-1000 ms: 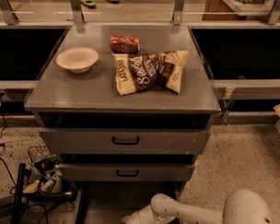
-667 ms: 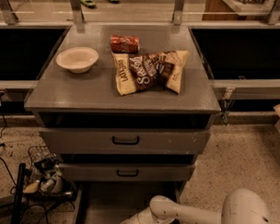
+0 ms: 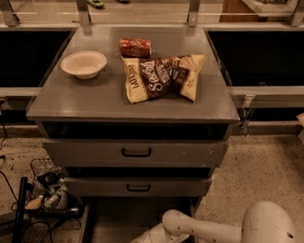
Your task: Open bottom drawer
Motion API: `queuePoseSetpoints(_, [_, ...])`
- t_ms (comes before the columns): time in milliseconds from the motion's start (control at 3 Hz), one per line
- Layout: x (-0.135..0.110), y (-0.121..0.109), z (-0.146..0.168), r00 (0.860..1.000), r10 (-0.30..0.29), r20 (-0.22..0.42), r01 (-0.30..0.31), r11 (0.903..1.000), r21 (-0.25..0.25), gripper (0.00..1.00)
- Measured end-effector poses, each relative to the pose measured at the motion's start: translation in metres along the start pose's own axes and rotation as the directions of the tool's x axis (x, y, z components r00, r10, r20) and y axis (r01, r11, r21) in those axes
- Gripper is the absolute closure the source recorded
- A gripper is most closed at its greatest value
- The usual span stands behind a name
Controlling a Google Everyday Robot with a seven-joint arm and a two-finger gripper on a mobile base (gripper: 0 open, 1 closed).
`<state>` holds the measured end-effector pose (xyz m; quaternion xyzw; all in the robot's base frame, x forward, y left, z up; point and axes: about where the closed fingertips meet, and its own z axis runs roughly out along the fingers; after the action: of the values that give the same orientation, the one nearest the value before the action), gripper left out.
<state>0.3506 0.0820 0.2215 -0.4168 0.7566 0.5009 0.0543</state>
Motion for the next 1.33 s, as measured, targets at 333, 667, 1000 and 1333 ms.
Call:
queuePoseSetpoints(333, [0.010, 0.018, 0.001, 0.999, 0.021, -0.033, -0.022, 0.9996, -0.020, 0.00])
queuePoseSetpoints(667, [0.013, 0.023, 0.002, 0.999, 0.022, -0.042, -0.023, 0.9992, -0.034, 0.00])
queuePoseSetpoints(1000, [0.019, 0.032, 0.005, 0.998, 0.023, -0.059, -0.027, 0.9979, -0.059, 0.00])
queuePoseSetpoints(1333, [0.024, 0.042, 0.013, 0.993, 0.004, -0.116, -0.016, 0.9944, -0.104, 0.00])
